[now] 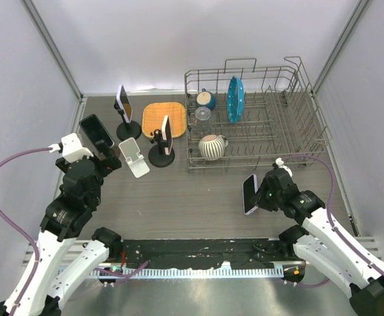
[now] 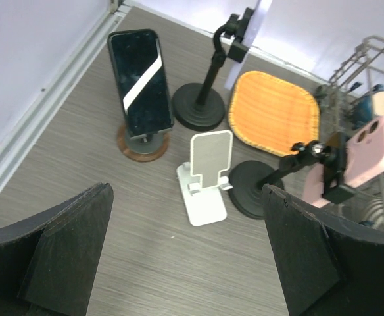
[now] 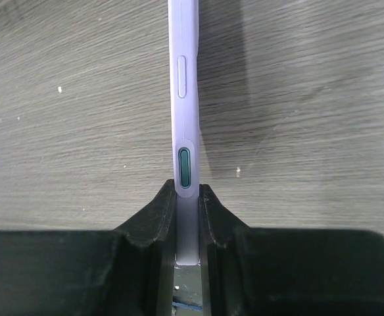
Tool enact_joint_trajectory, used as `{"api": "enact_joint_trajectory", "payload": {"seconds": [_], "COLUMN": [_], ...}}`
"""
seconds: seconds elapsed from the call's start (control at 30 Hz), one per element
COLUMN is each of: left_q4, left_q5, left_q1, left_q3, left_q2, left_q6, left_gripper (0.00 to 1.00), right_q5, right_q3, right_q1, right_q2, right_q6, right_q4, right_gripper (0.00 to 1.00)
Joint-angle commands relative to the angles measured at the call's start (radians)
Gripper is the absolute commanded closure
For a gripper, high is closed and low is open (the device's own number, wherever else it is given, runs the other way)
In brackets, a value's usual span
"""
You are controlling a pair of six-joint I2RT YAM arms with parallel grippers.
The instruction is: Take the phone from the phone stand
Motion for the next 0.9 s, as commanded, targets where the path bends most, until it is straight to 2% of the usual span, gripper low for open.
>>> {"api": "enact_joint_trajectory", "payload": {"seconds": [0.0, 0.23, 0.37, 0.47, 0.87], "left_q4": [0.032, 0.052, 0.056, 0.067, 0.087], "left_q5": [-0.083, -0.107, -0.112, -0.115, -0.124], "left_q1": [0.004, 0.007, 0.013, 0.019, 0.029], "left_q3": [-0.045, -0.084, -0.096, -0.11, -0.138], "left_q2": [-0.014, -0.02, -0.034, -0.056, -0.119], "left_q6": [0.059, 0.088, 0.097, 0.107, 0.142], "left_gripper": [0.0, 0.0, 0.0, 0.0, 0.0], "right_q5": [0.143, 0.221, 0.266, 0.289, 0.35], "right_q3": [0.071, 0.129, 0.148, 0.149, 0.142], "right_q1": [-0.023, -0.026, -0.026, -0.029, -0.028], "right_q2": [0.024, 0.1, 0.11, 0.121, 0.242], "right_q6": [0.043, 0.083, 0.106, 0.121, 0.153], "right_q4": [-0.082, -0.2, -0.246, -0.262, -0.26], "right_gripper": [0.99, 0.97, 0.84, 0.78, 0.76]}}
